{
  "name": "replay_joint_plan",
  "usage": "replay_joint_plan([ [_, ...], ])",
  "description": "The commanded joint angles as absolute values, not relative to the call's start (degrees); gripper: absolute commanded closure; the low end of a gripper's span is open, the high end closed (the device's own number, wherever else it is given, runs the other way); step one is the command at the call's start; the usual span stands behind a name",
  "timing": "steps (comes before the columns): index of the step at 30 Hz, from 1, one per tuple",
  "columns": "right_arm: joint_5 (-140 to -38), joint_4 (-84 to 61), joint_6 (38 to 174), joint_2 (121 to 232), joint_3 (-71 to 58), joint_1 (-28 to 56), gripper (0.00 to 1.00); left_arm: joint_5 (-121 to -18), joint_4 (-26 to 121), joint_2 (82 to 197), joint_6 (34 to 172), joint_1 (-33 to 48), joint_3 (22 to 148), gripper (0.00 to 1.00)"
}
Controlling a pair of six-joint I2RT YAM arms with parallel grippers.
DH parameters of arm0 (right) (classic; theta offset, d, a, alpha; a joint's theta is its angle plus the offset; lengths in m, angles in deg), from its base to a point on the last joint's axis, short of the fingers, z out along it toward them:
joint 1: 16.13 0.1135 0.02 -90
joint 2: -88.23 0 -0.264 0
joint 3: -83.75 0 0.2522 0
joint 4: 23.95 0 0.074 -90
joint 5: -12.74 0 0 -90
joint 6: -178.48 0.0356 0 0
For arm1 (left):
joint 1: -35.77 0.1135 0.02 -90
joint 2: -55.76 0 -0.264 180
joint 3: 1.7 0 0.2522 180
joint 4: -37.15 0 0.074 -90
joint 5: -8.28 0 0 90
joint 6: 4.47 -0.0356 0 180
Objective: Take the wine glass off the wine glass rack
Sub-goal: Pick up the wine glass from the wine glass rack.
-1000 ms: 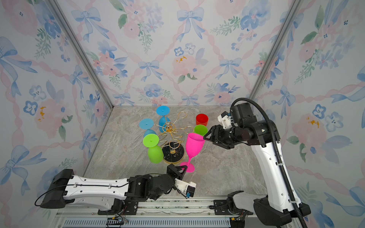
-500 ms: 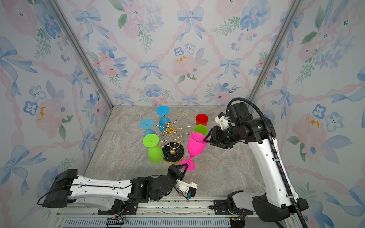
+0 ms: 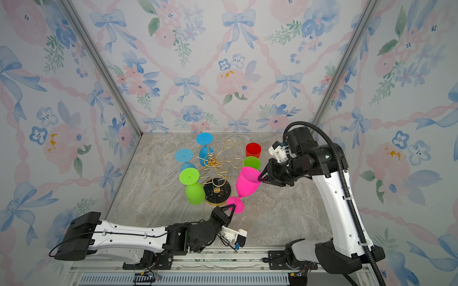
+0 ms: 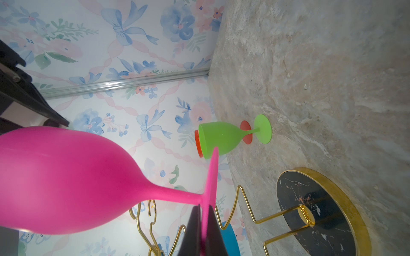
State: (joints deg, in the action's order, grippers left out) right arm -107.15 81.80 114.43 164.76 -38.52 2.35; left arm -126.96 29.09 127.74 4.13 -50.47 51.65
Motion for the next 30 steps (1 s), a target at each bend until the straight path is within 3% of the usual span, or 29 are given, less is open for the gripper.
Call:
replay_joint_plan([
  [1, -108.8, 85.8, 113.5, 165.0, -39.6, 2.4, 0.77, -127.8, 24.4, 127.8, 0.2, -50.7, 49.4, 1.00],
  [18, -109.8, 86.0, 112.7, 163.9, -36.6, 3.2, 0.98, -128.7, 22.1, 128.1, -3.2, -50.8, 48.9, 1.00],
  [30, -108.6, 85.6, 113.0, 162.9, -36.2, 2.5, 1.00, -127.9, 22.1, 127.3, -3.1, -50.8, 47.1, 0.64],
])
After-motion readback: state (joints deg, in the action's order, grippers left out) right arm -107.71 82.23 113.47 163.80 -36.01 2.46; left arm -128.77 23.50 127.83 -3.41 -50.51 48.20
